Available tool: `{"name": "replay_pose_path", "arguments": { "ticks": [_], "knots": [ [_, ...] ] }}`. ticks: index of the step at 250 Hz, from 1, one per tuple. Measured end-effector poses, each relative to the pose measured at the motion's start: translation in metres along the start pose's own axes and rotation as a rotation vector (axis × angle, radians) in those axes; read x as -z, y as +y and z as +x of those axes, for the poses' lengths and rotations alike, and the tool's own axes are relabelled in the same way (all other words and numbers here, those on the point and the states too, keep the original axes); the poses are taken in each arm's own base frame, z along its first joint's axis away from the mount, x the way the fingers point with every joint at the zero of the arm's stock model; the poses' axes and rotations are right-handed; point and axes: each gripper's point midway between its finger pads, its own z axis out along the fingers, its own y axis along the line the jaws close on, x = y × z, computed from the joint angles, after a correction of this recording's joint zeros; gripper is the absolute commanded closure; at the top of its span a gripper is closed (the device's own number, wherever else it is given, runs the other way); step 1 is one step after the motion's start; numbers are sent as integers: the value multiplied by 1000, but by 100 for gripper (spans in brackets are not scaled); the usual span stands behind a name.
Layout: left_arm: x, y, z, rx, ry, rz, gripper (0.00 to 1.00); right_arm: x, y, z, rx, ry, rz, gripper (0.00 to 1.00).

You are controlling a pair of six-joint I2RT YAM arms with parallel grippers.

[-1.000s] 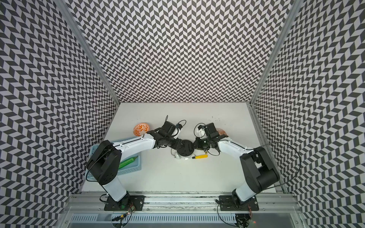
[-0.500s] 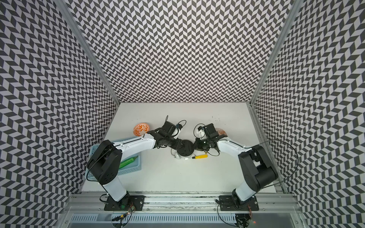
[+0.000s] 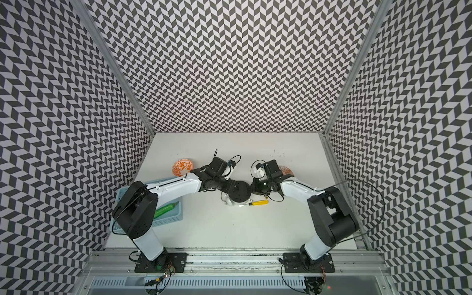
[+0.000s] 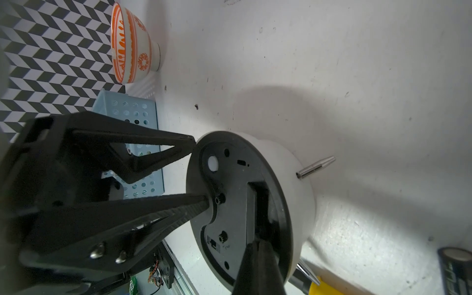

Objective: Remove the battery from the alarm
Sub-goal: Install the cover on the alarm.

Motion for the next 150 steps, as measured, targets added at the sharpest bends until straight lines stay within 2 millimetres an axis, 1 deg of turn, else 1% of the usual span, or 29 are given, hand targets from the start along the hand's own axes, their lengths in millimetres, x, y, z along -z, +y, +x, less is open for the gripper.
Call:
{"name": "replay_pose_path", "arguments": {
  "ticks": [36,62,150],
  "knots": [
    [0,-2,-1,11,-2,10,48,-1,-1,0,-1,2,1,100],
    [0,-3,0,16,-2,17,51,-2,1,1,-5,7,-15,100],
    [-3,0,0,55,-22,32,52,-5,1,2,-21,-23,-70,100]
  ]
}}
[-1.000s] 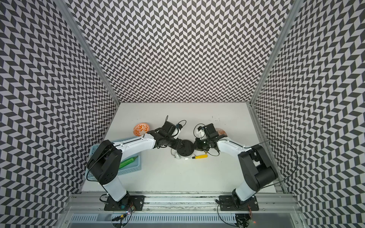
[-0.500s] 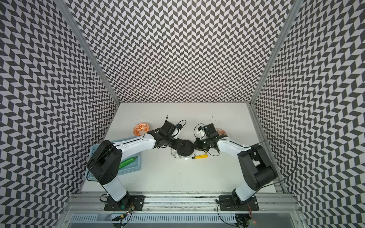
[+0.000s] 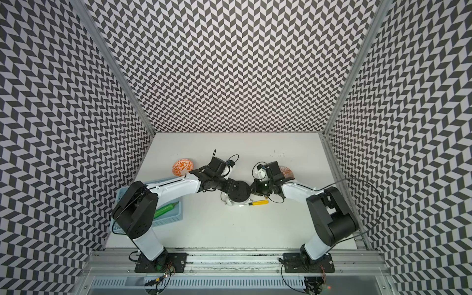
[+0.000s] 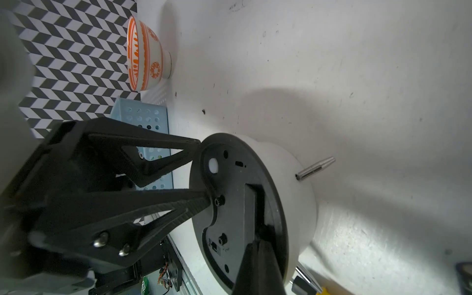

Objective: Remove the battery from the alarm
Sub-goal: Install the cover on the alarm.

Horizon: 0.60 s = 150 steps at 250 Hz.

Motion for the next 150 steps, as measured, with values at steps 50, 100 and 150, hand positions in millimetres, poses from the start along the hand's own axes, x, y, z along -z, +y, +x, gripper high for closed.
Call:
{"name": "replay_pose_path", "arguments": {
  "ticks": [50,100,150],
  "knots": [
    [0,0,-1,16,-12,6,51,0,0,-1,19,2,30,88],
    [3,-2,0,25,-10,10,47,0,3,-4,49,-2,69,77],
    [14,-7,0,25,-7,12,45,3,1,-6,56,-7,112,72]
  ]
}}
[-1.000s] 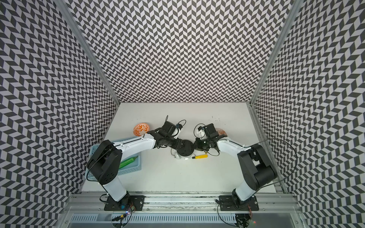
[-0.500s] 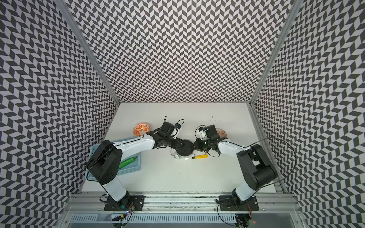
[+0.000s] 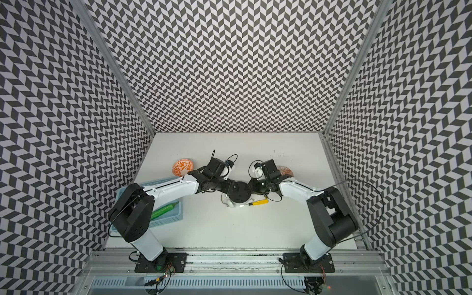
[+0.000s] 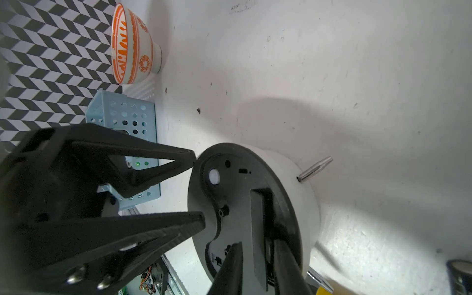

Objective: Remove the battery from the alarm
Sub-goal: Install the cover on the alarm.

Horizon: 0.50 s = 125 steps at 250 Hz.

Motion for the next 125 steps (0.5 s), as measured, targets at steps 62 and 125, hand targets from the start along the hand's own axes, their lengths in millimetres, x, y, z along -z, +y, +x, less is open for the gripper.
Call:
{"name": "replay_pose_path", "arguments": {
  "ticks": [62,125],
  "knots": [
    [28,-7,-21,-1,-77,11,43,7,-2,-3,-3,3,55,64],
    [47,3,-34,28,-132,2,42,14,-1,-6,12,12,98,56]
  ]
}}
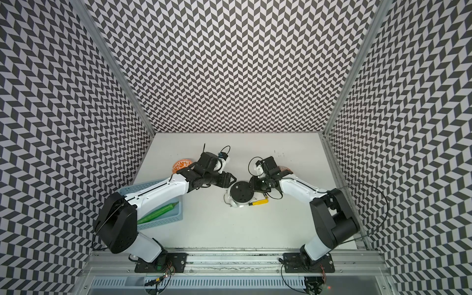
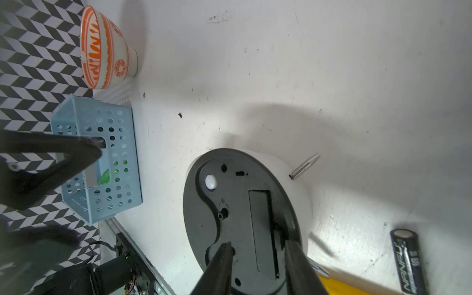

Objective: Remove the battery from the alarm
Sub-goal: Install the cover on the alarm, then adjust the alarm at the center of the board.

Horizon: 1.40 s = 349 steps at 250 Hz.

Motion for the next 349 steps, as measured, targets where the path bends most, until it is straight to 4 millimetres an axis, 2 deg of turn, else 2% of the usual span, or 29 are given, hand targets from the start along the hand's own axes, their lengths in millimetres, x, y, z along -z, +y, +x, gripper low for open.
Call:
{"name": "replay_pose_path", "arguments": {
  "ticks": [18,52,77,110,161,213,264,295,330,349],
  "knots": [
    [2,4,0,9,-4,-3,41,4,0,-5,21,-8,22,50],
    [0,9,14,32,22,-2,40,8,-2,-11,76,-27,33,50],
    [-6,9,26,54,58,16,40,2,-4,-10,99,-3,7,53],
    [-15,3,30,83,76,61,43,-10,-12,-6,97,27,-22,58],
    [-30,-7,37,101,106,115,45,-15,-16,-3,105,42,-59,71],
    [-41,-11,44,113,127,148,47,-26,-21,-4,117,31,-85,75],
    [-44,-13,44,130,128,174,44,-37,-15,-9,166,2,-79,70],
    [-28,-2,45,183,91,177,42,-36,-13,-11,178,-11,-63,69],
    [11,35,46,301,-7,137,43,-31,-11,-15,178,-7,-29,58],
    [27,52,53,358,-61,124,46,-19,-5,-19,189,-15,-25,51]
  ]
}}
